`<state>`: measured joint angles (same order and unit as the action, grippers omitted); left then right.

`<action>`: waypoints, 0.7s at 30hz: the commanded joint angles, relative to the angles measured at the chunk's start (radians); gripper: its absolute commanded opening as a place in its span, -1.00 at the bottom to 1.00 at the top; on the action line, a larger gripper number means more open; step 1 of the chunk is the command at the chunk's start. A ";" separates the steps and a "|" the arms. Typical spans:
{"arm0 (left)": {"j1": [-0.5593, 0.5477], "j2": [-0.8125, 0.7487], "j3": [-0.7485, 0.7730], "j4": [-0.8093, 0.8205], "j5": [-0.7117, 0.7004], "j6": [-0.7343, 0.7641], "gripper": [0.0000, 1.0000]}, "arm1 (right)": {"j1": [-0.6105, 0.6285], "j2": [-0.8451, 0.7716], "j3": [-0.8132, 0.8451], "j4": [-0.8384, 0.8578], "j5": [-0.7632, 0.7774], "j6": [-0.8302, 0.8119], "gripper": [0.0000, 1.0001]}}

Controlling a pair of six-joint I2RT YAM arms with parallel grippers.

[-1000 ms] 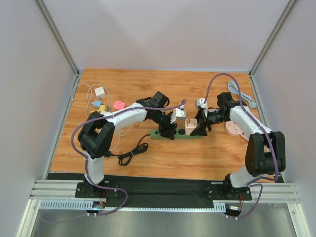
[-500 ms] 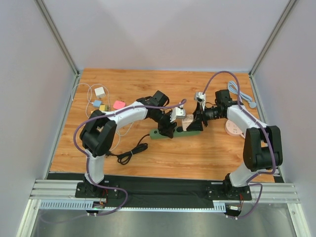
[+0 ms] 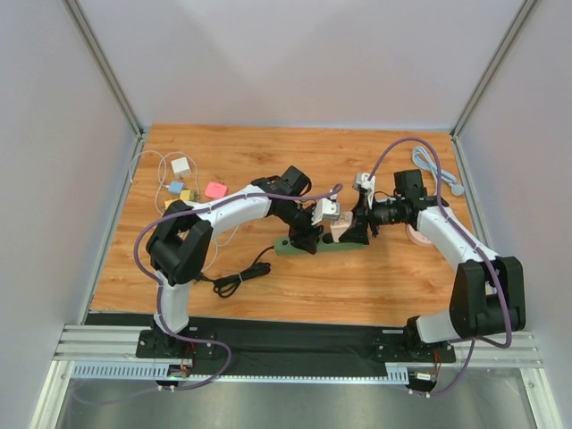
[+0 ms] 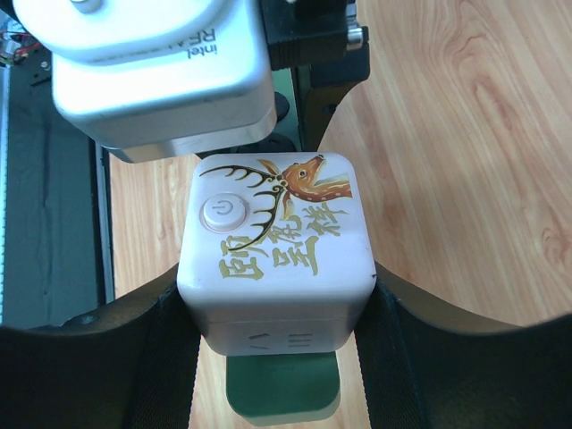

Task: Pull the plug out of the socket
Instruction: Remove the plug from the socket.

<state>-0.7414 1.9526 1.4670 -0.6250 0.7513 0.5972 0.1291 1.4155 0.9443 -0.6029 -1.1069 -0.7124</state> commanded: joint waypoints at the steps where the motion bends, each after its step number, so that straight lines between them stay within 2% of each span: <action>1: 0.011 -0.009 0.038 0.042 0.005 -0.017 -1.00 | 0.017 -0.009 0.002 0.162 0.093 0.048 -1.00; 4: 0.016 0.011 0.061 0.012 0.048 -0.016 -1.00 | 0.030 -0.072 -0.056 0.177 0.102 0.048 -1.00; 9: 0.039 0.060 0.119 -0.035 0.094 -0.027 -1.00 | 0.050 -0.093 -0.053 0.014 0.032 0.048 -1.00; 11: 0.045 0.071 0.139 -0.047 0.103 -0.027 -1.00 | 0.049 -0.084 -0.044 0.011 0.030 0.048 -1.00; 15: 0.046 0.068 0.151 -0.058 0.100 -0.019 -1.00 | 0.038 -0.008 0.005 0.124 0.054 0.048 -1.00; 21: 0.031 -0.012 0.064 -0.002 -0.004 0.001 -1.00 | 0.033 0.166 0.116 0.080 0.067 0.048 -1.00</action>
<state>-0.6949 2.0281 1.5391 -0.6914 0.7635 0.6353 0.1589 1.5360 1.0077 -0.5373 -1.0740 -0.6865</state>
